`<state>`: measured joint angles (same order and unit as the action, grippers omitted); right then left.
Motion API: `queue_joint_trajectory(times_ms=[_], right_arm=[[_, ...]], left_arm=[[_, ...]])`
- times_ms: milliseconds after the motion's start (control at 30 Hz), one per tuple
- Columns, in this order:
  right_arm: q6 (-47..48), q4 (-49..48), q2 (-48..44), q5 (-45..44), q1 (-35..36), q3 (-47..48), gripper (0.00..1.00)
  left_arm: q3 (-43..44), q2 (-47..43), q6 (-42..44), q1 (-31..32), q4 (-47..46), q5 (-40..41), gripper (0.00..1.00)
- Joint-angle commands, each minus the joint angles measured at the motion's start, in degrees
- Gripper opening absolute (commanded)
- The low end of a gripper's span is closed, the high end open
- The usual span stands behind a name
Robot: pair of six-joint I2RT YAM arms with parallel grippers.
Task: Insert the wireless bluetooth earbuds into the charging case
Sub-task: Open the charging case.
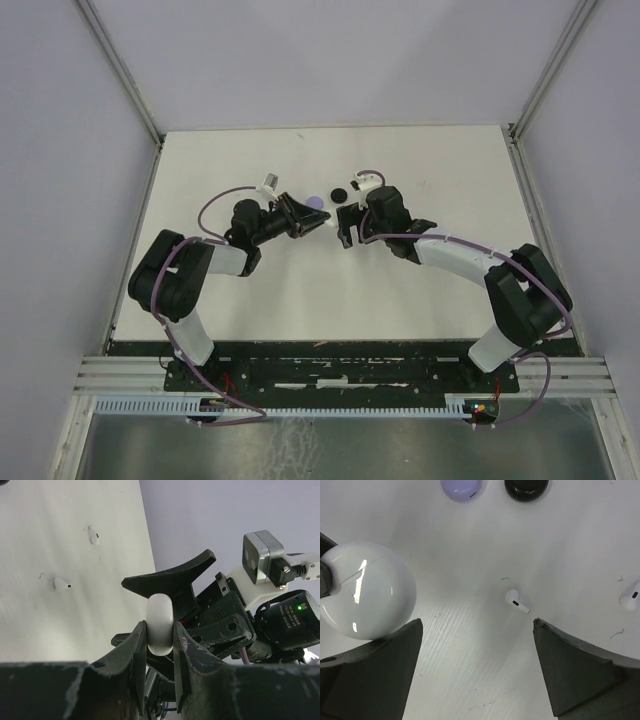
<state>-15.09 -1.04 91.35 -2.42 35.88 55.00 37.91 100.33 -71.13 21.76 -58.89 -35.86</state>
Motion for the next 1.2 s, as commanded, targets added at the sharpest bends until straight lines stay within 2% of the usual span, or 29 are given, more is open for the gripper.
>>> queue_joint_trajectory(times_ms=[0,133,233,400,1167], right_arm=[[-0.45,-2.12,-1.29,-1.06,0.25,2.76,0.99],[0.03,-1.03,-5.68,-3.74,0.26,1.09,0.99],[0.36,-0.06,-8.79,-4.66,0.25,0.73,0.99],[0.85,1.39,-10.13,-4.94,0.27,1.95,1.0],[-1.08,-2.52,-1.25,-2.08,0.25,3.58,0.99]], left_arm=[[1.49,-2.28,0.11,0.49,0.15,-1.41,0.03],[2.96,-4.36,6.76,0.49,9.18,1.4,0.03],[3.24,-4.27,8.69,0.5,11.82,2.45,0.03],[2.76,-3.22,8.47,0.67,10.66,1.96,0.03],[1.99,-4.51,5.05,2.92,6.74,0.44,0.03]])
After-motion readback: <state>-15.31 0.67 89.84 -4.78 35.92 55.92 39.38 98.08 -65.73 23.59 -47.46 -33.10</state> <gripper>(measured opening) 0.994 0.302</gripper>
